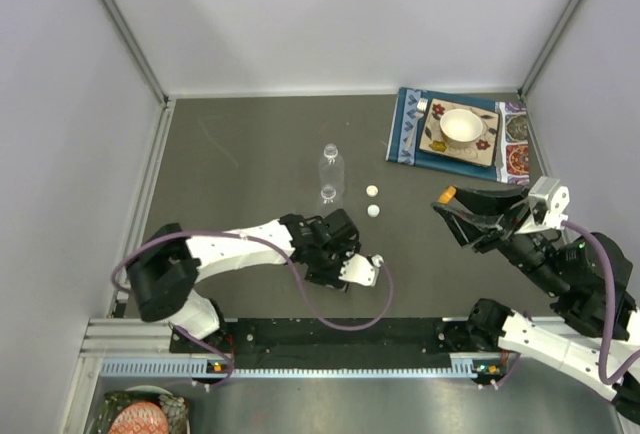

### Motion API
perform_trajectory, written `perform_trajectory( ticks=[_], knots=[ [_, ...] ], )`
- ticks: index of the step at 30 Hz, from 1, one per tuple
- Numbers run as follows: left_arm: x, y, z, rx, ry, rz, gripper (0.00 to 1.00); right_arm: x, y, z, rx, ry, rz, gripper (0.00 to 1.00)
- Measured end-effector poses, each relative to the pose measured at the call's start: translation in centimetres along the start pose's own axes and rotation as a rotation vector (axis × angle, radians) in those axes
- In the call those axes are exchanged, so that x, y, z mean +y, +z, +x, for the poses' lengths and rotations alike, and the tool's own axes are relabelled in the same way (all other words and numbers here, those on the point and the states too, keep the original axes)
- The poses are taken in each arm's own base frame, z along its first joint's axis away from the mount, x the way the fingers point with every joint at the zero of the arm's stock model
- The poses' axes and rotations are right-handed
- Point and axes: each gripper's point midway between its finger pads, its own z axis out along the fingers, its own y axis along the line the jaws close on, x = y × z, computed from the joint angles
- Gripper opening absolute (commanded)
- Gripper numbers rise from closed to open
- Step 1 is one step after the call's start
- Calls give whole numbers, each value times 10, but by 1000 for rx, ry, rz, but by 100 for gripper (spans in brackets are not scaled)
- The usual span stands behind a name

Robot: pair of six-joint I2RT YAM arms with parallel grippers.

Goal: Screw on the bottle caps
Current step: Pick up the plastic bottle at the center of the board.

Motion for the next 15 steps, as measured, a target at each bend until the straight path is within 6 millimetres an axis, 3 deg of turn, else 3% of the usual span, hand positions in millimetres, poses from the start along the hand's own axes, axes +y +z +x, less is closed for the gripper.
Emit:
perform_trajectory(
  ticks=[4, 9, 12, 15],
  knots=[
    [1, -50, -21, -62, -67, -18, 57, 7, -2, 7, 37, 36, -33, 30],
    [18, -155, -68, -274, -118, -151, 55, 21, 1, 28, 133, 73, -93, 31],
    [13, -200, -73, -376, -154, -182, 53, 36, 7, 39, 214, 97, -157, 31],
    [7, -217, -58, -393, -198, -195, 52, 52, 14, 46, 290, 112, -234, 30]
  ],
)
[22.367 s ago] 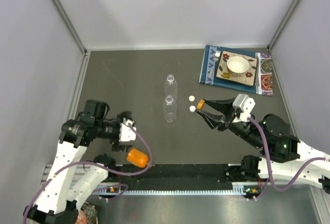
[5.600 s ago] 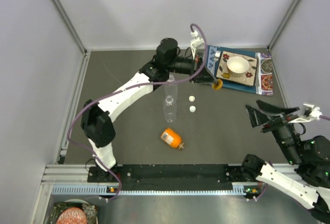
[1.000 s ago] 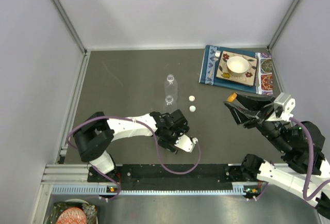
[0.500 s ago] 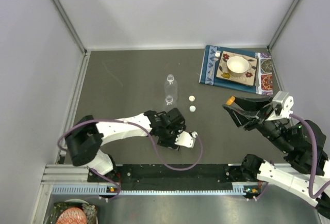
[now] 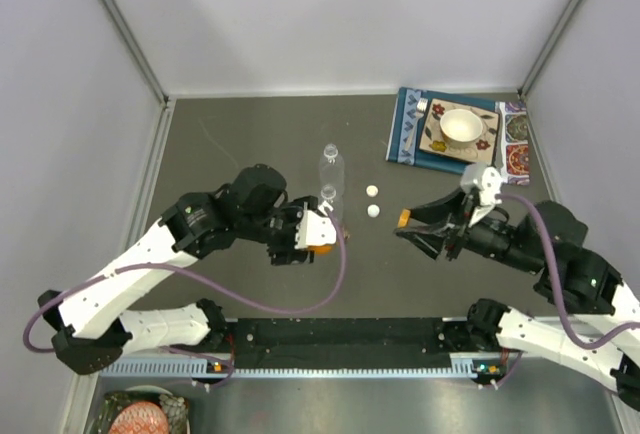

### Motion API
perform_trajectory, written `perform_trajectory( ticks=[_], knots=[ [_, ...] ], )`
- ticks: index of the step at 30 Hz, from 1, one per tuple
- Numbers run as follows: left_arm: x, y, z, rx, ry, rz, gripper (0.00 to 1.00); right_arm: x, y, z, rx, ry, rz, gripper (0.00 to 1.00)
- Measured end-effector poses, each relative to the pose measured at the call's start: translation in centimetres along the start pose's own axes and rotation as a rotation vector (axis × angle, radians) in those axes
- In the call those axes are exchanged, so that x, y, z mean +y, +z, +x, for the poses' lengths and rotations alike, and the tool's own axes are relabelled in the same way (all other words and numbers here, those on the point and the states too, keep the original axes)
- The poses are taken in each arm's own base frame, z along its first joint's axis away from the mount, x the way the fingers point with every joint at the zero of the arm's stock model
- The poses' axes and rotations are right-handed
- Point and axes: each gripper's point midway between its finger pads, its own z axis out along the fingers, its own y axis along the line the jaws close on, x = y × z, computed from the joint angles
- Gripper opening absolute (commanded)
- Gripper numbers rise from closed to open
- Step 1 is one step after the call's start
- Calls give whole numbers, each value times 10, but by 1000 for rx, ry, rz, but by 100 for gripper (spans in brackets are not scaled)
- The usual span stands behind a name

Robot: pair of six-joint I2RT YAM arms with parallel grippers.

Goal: Screw on the bottle caps
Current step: Pick up the plastic bottle at the center of the board, then screw the bottle cap onto the plastic bottle.

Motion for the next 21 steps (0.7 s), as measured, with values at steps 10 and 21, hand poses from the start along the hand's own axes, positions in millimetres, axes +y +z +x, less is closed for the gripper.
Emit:
perform_trajectory(
  ticks=[10, 21],
  knots=[
    [-22, -1, 25, 58, -38, 74, 50, 40, 51, 19, 278, 0, -264, 30],
    [-24, -11, 18, 16, -46, 46, 49, 50, 70, 65, 463, 4, -398, 29]
  ],
)
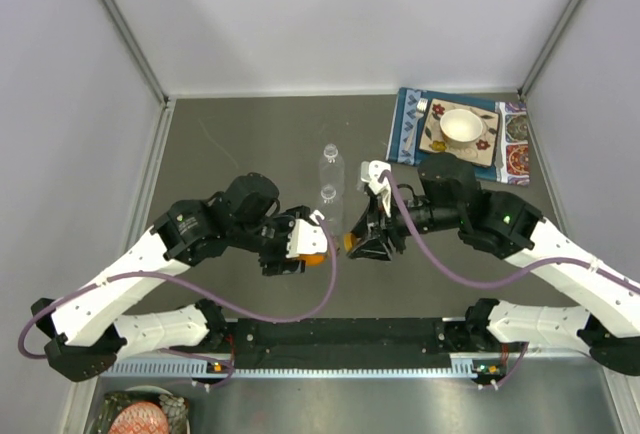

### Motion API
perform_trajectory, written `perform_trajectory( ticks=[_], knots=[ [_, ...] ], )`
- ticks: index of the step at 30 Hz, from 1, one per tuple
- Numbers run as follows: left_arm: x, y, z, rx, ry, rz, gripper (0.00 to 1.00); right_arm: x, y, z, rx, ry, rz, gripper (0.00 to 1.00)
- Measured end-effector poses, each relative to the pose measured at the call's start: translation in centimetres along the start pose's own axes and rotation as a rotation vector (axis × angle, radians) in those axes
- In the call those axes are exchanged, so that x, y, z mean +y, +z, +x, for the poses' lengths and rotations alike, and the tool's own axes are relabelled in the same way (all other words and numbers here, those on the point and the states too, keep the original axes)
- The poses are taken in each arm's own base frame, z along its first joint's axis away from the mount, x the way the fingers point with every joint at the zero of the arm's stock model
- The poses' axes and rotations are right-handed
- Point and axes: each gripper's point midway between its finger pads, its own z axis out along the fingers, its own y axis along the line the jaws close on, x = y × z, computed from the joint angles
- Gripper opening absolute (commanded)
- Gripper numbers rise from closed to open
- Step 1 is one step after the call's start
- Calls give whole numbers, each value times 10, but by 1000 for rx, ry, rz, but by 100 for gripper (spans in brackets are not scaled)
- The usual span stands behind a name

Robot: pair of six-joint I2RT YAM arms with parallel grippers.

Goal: Screw on the bottle caps
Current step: Screw the bottle cap onto the plastic bottle.

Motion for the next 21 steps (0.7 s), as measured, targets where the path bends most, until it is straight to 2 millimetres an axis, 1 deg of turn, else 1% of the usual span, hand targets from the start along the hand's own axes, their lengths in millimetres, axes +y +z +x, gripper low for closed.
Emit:
perform_trajectory(
  ticks=[4, 8, 10, 15, 21],
  knots=[
    [0, 1, -1, -4, -4, 5, 48, 3, -1, -1, -5, -4, -20, 28],
    [1, 4, -4, -6, -9, 15, 48, 4, 0, -7, -28, -17, -29, 26],
    [2, 4, -8, -12, -12, 19, 47, 3, 1, -9, -46, -28, -25, 26],
    [4, 2, -18, -34, -13, 22, 47, -2, 3, -5, -51, -30, -5, 26],
    [6, 2, -19, -34, -20, 25, 45, -9, 3, -8, -64, -32, 20, 26]
  ],
)
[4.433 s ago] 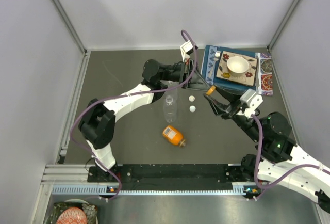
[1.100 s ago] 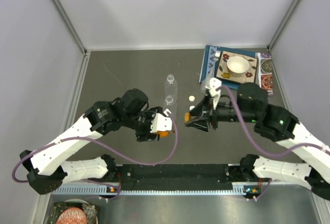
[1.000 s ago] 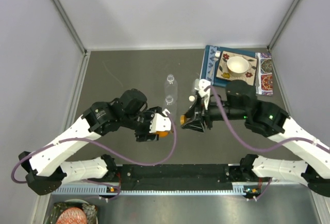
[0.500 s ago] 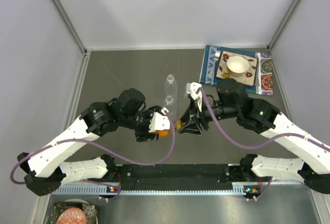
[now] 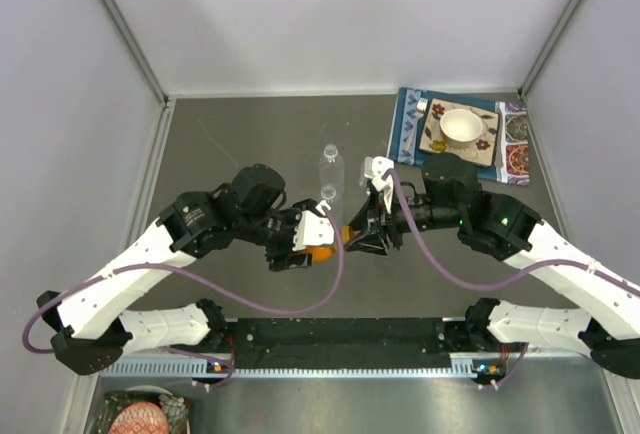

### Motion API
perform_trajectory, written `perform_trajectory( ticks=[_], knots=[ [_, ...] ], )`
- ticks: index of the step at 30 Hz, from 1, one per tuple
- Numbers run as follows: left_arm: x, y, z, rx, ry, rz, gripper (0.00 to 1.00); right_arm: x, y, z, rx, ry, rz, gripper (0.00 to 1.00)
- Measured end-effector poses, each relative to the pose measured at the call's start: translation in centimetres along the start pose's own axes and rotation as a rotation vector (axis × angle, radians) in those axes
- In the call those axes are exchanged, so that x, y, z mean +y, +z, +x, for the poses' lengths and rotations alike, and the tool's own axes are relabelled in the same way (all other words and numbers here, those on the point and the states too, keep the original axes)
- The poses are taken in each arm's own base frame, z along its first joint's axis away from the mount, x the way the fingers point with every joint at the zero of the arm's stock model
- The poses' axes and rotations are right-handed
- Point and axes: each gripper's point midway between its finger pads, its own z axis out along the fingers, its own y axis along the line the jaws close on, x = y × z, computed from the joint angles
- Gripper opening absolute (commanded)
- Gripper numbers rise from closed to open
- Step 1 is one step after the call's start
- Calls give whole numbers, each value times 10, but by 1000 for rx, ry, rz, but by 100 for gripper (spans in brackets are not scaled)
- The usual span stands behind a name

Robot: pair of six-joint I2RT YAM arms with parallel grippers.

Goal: Screw on the bottle caps
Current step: Screw the bottle cap onto the plastic bottle.

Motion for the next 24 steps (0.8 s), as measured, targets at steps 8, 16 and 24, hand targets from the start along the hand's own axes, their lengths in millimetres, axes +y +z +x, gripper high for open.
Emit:
perform_trajectory(
  ticks=[8, 16, 24],
  knots=[
    [-1, 1, 0, 1, -3, 11, 44, -4, 3, 5, 5, 5, 9, 26],
    [-1, 3, 1, 9, -7, 17, 42, -2, 6, 12, 20, 15, -10, 26],
    [-1, 8, 4, 35, -23, 32, 41, -4, 8, 18, 32, 26, -11, 26]
  ],
)
